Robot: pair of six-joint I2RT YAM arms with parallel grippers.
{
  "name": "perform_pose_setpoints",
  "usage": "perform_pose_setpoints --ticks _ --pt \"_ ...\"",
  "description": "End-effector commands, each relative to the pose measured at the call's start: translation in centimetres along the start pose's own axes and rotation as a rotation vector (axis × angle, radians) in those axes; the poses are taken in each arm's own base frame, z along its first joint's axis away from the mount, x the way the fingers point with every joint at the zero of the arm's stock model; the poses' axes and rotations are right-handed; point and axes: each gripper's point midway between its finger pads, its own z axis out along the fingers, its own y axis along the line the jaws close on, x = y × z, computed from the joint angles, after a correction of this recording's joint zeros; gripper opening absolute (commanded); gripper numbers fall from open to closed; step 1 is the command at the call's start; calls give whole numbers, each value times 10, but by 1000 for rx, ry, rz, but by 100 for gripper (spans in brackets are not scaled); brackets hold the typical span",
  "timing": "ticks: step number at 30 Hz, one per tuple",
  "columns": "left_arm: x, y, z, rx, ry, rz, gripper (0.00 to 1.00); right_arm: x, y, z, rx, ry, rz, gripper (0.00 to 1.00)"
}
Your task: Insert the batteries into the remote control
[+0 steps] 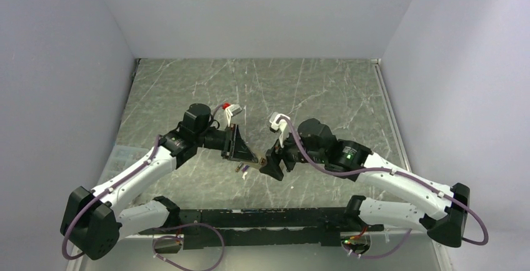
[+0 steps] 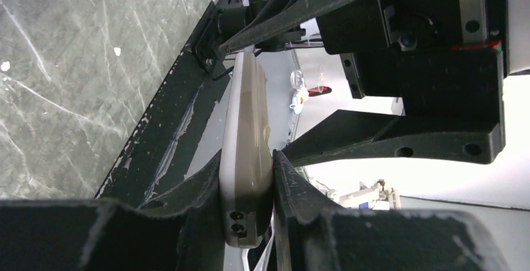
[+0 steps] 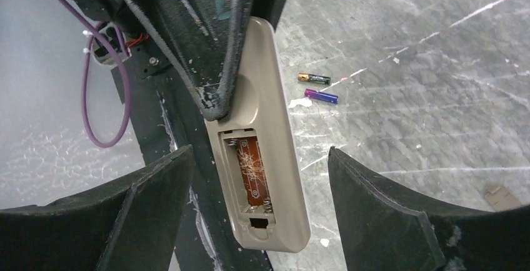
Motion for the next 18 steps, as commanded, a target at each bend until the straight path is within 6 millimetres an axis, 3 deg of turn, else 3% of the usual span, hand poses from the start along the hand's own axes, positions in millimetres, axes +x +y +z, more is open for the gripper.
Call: perform_pose_setpoints --ticks 1,18 --pt "2 -15 -2 72 29 27 0 -15 9 -2 -13 -81 -126 81" --pt "10 -30 -7 155 55 15 0 -3 25 -7 34 -80 -361 72"
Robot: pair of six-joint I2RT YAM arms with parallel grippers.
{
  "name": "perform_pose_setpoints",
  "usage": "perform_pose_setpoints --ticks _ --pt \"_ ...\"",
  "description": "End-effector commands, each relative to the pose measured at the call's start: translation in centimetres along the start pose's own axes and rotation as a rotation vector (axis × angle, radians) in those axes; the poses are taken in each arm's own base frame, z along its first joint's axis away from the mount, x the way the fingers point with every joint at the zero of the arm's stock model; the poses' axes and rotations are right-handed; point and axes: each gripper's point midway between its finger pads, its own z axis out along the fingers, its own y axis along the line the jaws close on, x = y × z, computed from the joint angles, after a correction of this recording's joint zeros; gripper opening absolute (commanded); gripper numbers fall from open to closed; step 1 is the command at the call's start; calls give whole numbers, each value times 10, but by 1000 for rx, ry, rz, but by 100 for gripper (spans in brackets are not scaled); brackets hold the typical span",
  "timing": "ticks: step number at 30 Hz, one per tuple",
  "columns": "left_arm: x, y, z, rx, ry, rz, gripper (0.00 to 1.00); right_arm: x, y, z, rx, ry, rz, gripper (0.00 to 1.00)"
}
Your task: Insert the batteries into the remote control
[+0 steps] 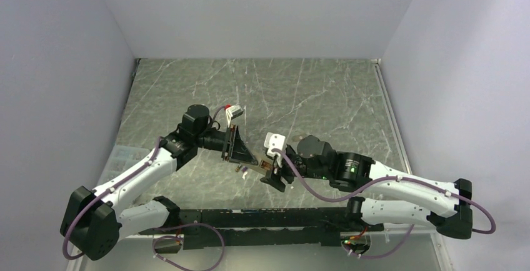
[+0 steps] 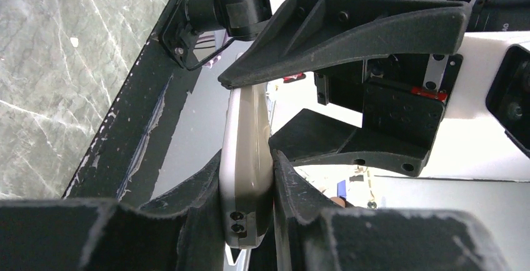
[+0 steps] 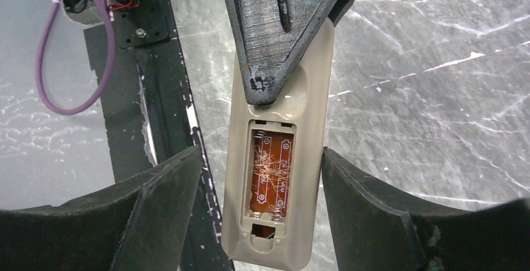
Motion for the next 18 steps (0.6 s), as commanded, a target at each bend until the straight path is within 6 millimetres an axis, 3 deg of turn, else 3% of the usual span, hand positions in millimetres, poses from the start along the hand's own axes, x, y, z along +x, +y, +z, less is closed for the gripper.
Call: perform_pose_setpoints --ticks 1,9,12,14,18 --pt "2 -15 -4 64 6 42 0 -10 -8 -2 76 -34 -70 71" --pt "6 -18 -6 70 2 42 0 -10 -10 1 117 -23 -90 47" --pt "6 -19 -6 76 0 39 0 -8 -8 2 118 -5 -103 31" --pt "6 -19 -6 77 -3 37 0 -8 -9 2 126 0 -113 26" --pt "6 -16 -6 66 -7 31 9 -12 -7 2 123 -13 -124 19"
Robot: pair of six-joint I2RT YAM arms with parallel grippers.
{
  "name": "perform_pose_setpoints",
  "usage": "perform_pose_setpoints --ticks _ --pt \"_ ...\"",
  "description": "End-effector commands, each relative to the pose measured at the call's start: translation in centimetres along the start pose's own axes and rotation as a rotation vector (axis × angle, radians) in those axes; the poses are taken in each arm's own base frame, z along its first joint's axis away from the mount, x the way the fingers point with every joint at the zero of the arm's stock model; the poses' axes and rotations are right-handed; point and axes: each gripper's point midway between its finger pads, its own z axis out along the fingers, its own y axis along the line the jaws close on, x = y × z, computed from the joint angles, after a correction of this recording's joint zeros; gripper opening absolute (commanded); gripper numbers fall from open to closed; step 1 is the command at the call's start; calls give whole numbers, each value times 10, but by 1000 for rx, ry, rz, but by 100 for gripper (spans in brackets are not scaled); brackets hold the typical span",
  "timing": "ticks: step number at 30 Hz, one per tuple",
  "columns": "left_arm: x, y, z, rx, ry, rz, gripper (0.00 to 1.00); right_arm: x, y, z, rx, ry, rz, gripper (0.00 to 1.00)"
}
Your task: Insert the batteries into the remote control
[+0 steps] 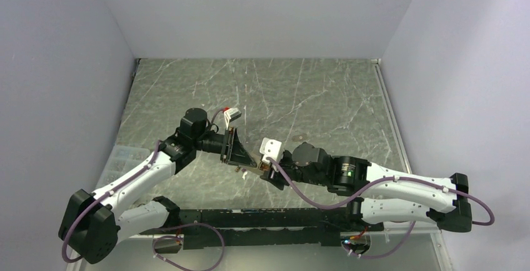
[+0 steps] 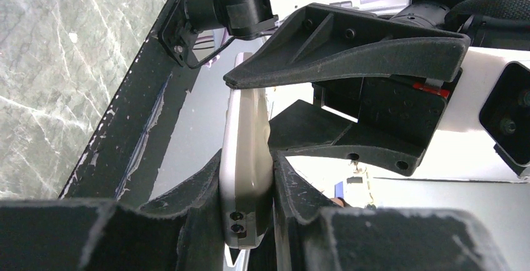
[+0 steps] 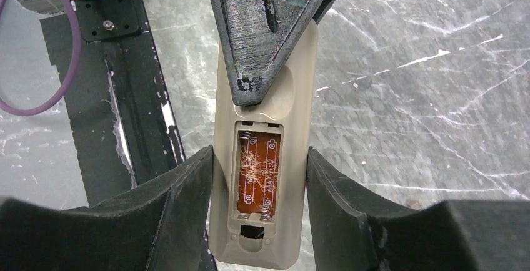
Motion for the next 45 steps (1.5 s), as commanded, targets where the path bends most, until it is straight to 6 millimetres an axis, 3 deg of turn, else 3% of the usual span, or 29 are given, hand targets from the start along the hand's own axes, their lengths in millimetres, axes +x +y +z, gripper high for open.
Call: perform_pose_setpoints --ticks 1,5,12,13,21,26,27,37,45 --pt "-1 -16 -3 34 -5 48 12 -15 -6 -2 32 -37 -39 18" --pt "-5 -7 -4 -30 -36 41 29 -11 -9 -3 48 -25 -38 16" --pt "-13 10 -9 -159 -103 56 43 -5 -9 -5 55 -15 -23 15" --pt "-15 12 -11 -175 -114 58 48 -3 -9 -5 55 -11 -20 14" --pt "-30 26 -34 -354 -221 101 65 13 -7 1 52 32 -4 13" --pt "-38 35 -60 -547 -306 163 88 27 -3 11 44 77 18 13" --pt "-39 36 -64 -571 -318 174 98 29 -1 13 36 86 26 13" --pt "-39 35 -92 -706 -382 225 99 68 27 53 -110 204 74 11" --pt "-35 44 -98 -743 -393 217 99 100 39 77 -175 298 62 11"
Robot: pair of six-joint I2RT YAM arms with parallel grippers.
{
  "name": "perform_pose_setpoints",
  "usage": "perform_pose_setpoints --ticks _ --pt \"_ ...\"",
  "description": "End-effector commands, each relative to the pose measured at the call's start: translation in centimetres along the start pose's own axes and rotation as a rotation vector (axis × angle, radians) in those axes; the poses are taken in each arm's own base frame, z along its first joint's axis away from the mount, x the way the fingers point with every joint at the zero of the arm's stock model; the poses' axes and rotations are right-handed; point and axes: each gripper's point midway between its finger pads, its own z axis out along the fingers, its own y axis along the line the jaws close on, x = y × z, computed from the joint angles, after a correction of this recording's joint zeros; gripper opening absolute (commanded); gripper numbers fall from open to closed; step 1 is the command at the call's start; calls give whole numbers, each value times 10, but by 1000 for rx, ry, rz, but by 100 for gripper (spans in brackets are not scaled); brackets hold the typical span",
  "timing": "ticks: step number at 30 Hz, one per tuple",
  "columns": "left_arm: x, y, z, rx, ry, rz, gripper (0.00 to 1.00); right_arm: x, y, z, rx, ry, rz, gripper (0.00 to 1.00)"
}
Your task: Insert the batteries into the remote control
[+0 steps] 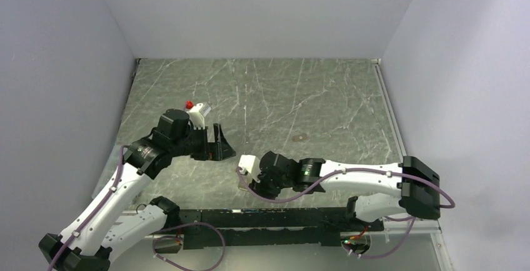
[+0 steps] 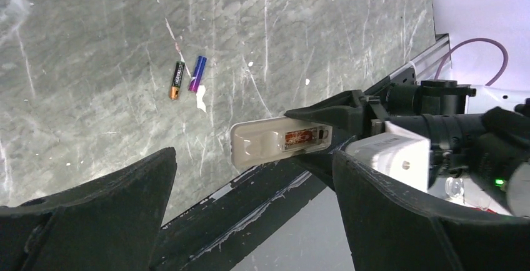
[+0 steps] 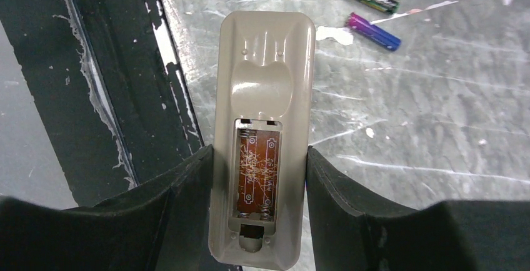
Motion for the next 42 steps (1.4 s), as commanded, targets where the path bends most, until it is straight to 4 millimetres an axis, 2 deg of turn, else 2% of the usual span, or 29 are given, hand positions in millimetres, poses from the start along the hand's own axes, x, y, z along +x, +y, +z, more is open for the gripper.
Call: perform_pose_setpoints --ticks 1,10,18,23,27,34,38,42 --pt "-7 3 -6 -25 -44 23 99 -12 5 15 -48 -46 -10 11" --pt "-5 14 -6 -66 -47 20 99 9 -1 44 -96 29 -20 12" --pt "-2 19 -1 -65 -37 10 99 25 -13 56 -92 82 -12 18" --pt "0 20 4 -57 -21 2 99 28 -15 56 -98 99 -8 28" --pt "1 20 6 -56 -12 1 99 27 -16 51 -97 103 -6 49" --pt "4 20 9 -46 10 -7 99 18 -20 40 -79 90 -3 70" --pt "5 19 9 -40 11 -6 99 7 -23 30 -59 67 -10 76" --pt "5 17 8 -33 9 -6 99 -10 -29 18 -28 18 -28 77"
